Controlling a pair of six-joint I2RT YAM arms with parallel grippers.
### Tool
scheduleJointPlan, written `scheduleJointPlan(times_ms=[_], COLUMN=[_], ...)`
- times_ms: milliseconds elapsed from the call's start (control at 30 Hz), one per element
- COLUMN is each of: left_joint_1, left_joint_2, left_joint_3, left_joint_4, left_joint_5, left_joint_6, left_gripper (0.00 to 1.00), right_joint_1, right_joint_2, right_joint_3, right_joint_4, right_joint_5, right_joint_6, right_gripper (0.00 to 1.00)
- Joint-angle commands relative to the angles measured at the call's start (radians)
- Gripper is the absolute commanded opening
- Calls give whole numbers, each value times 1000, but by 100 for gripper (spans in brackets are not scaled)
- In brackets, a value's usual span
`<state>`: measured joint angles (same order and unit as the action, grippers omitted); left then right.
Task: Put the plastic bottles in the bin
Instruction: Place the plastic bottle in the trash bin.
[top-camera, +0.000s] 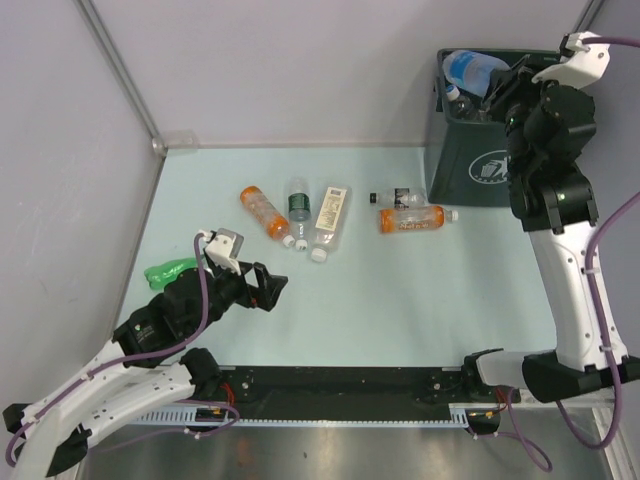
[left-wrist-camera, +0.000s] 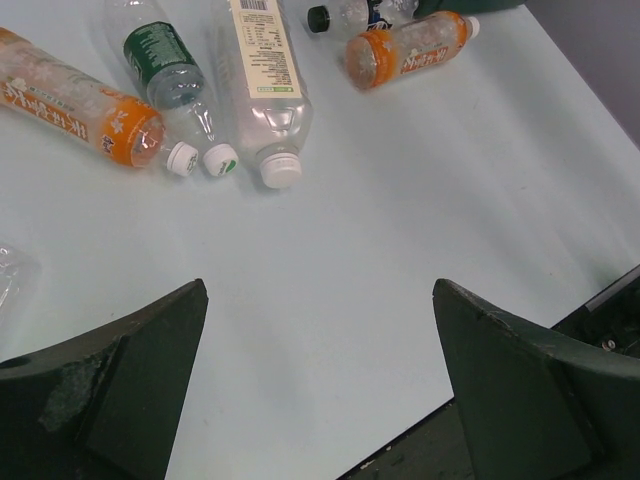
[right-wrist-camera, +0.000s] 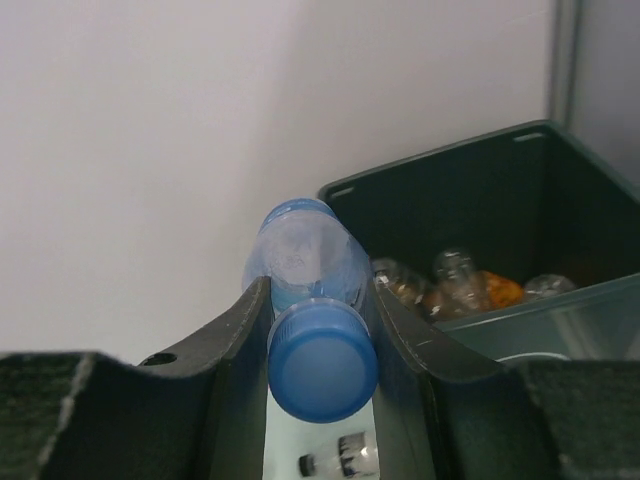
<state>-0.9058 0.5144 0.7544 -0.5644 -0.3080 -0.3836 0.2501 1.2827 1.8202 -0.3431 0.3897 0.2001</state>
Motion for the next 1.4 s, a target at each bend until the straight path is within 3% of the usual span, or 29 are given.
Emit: scheduleJointPlan(times_ms=[0,333,600,667,700,733,833,1100,1367], left_joint_1=[-1,-1,-1,-2,-1,-1,-2,-2,-1], left_joint_2=[-2,-14,4,7,6,9,12,39,36], left_joint_3=[19,5,6,5,3,3,2,13,14], left_joint_4=[1,3,1,1,1,0,-2,-2,-12], left_joint_5=[3,18,15,12,10,7,-5,-19,-34], left_joint_6=[6,-3,-5,-6,-6,-6,-5,-5,-17], left_gripper=[100,100,100,100,100,100,100,100,100], right_joint_1=[-67,-212,-379,-411,-446,-457,-497,-520,-520], right_joint_2=[64,226,362,377,382,383,389,314,133], right_joint_3=[59,108,205,205,206,212,225,215,140], right_joint_4=[104,193,128,128,125,124,101,72,46], right_joint_5=[89,78,25,-41,-67,-121,-190,-301,-475], right_joint_6=[-42,-94,-64,-22,-10,4,56,102,192], right_gripper=[0,0,3,29,48,77,99,100,100])
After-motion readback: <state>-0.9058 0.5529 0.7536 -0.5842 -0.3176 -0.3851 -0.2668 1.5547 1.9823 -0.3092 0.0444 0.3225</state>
